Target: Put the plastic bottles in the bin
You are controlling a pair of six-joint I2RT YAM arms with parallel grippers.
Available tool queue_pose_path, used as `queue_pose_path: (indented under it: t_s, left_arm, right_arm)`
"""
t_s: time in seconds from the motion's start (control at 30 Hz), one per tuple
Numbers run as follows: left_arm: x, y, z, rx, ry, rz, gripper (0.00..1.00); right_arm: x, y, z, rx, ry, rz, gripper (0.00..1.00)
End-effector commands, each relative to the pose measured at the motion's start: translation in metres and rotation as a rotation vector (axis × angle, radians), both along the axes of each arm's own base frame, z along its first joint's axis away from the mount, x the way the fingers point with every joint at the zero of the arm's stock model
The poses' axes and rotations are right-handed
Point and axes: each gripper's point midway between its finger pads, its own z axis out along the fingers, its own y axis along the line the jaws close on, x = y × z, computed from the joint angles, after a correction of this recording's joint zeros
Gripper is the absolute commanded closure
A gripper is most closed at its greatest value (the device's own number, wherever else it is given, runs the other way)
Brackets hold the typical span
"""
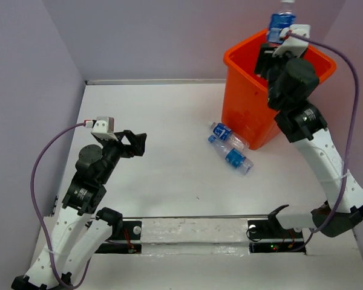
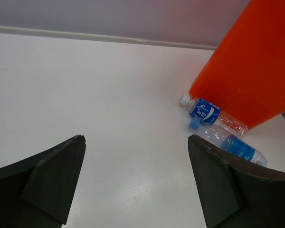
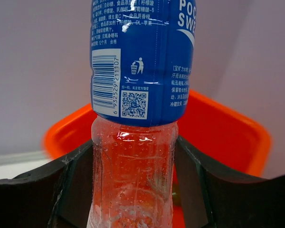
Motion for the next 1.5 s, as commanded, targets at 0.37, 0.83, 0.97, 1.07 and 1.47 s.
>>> queue_pose_path:
  t_s: [0.37, 0.83, 0.97, 1.07, 1.47]
  left_arm:
    - [-0.004, -0.006, 0.014, -0.025, -0.061, -0.048, 0.01]
    - [-0.001, -0.003, 0.013, -0.025, -0.058, -0.03, 0.01]
    - [0.0, -0.006, 0.012, -0.024, -0.05, -0.048, 0.01]
    - [0.0, -0.006, 0.012, -0.023, -0.05, -0.045, 0.01]
    - [0.001, -0.006, 0.011, -0.02, -0.045, -0.042, 0.01]
  right_arm:
    - [0.059, -0.124, -0.036, 0.046, 0.076, -0.305, 0.03]
    - [-0.037, 0.1, -0.194, 0.038, 0.548, 0.482, 0.24]
    - [-0.061, 0.098, -0.289, 0.007, 0.77, 0.479, 0.23]
    - [-0.07, 0.091, -0.333, -0.031, 0.877, 0.451, 0.17]
    - [-0.057, 0.072, -0.411, -0.207, 1.079, 0.28, 0.13]
